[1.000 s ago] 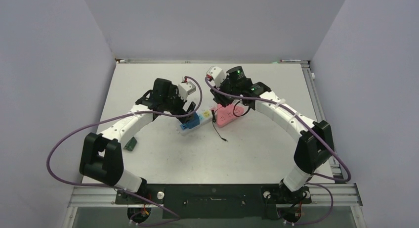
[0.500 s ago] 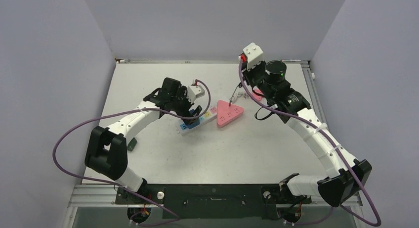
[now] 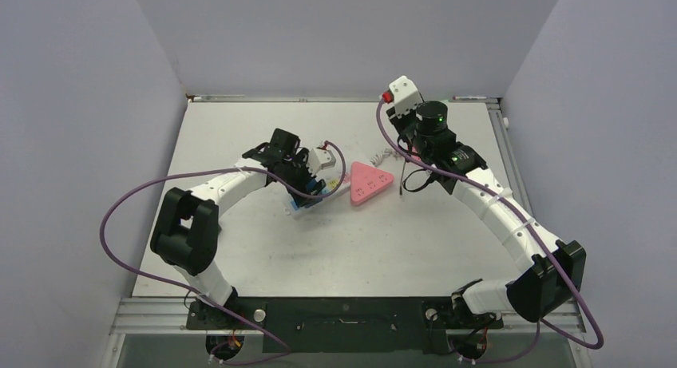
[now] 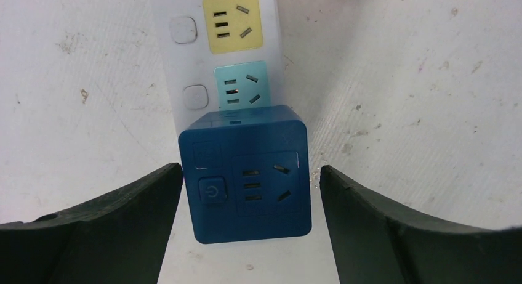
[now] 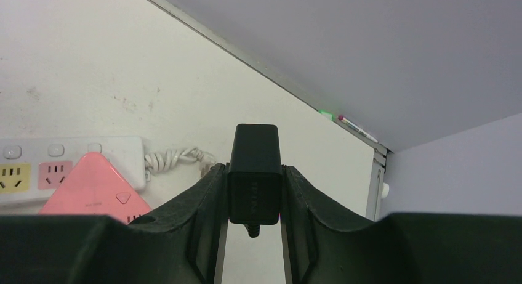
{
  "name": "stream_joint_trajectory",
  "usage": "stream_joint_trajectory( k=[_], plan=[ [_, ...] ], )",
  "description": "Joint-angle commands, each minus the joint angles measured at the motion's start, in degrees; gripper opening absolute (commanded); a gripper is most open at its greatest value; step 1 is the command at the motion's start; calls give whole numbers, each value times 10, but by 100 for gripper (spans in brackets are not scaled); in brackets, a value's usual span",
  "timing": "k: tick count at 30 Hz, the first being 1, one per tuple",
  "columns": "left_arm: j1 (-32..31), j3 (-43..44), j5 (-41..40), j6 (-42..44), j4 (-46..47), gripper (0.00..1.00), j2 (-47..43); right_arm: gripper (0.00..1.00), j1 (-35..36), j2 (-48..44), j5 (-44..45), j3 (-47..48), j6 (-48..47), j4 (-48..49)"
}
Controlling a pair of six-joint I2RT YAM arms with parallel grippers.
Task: Insert the plug
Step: Move the socket to the center of the board.
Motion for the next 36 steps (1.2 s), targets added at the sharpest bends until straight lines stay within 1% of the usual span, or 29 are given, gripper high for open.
stream_joint_trajectory(
  k=[1, 2, 5, 7, 8, 10, 12, 13, 18, 21, 23, 24, 25, 27, 29, 31, 32, 33, 34, 36],
  plan=[
    [0, 26, 14, 68, -18, 67, 3, 5, -3, -16, -12, 4, -12, 18],
    [0, 28, 13, 89, -32, 57, 6, 5, -3, -16, -15, 5, -14, 16],
    [1, 35, 13, 127, -76, 32, 11, 5, -3, -16, -30, 6, -17, 10],
    [2, 27, 15, 153, -103, 21, 7, 5, -3, -15, -41, 3, -17, 8],
    [2, 20, 15, 164, -112, 18, 3, 5, -3, -14, -43, 3, -17, 7],
    [2, 4, 16, 192, -140, 16, -6, 5, -3, -13, -53, 3, -16, 4],
    [3, -5, 30, 229, -184, 9, -14, 5, -3, -13, -81, 5, -17, -10],
    [3, -8, 33, 251, -207, 7, -19, 5, -3, -13, -107, 7, -20, -18],
    [26, 1, 57, 345, -340, 5, -26, 5, 0, -11, -210, 15, -44, -60],
    [34, 0, 69, 385, -382, 6, -36, 5, 10, -4, -287, 18, -60, -88],
    [34, -7, 69, 391, -381, 8, -44, 5, 21, 9, -329, 23, -77, -116],
    [34, -9, 68, 393, -377, 11, -47, 5, 29, 17, -342, 26, -85, -129],
    [34, -11, 67, 389, -369, 16, -48, 5, 38, 25, -349, 28, -94, -142],
    [35, -10, 68, 378, -355, 37, -52, 5, 56, 44, -362, 36, -115, -168],
    [36, -3, 81, 361, -337, 55, -61, 5, 74, 65, -373, 51, -134, -191],
    [42, 5, 100, 334, -314, 66, -79, 5, 94, 97, -384, 80, -157, -238],
    [44, 8, 110, 328, -311, 87, -85, 5, 103, 113, -389, 95, -168, -258],
    [46, 10, 115, 325, -311, 99, -93, 5, 112, 129, -388, 114, -179, -279],
    [46, 12, 119, 320, -311, 96, -102, 5, 120, 146, -383, 134, -186, -299],
    [54, 17, 131, 306, -307, 96, -124, 5, 138, 171, -374, 159, -198, -326]
  ],
)
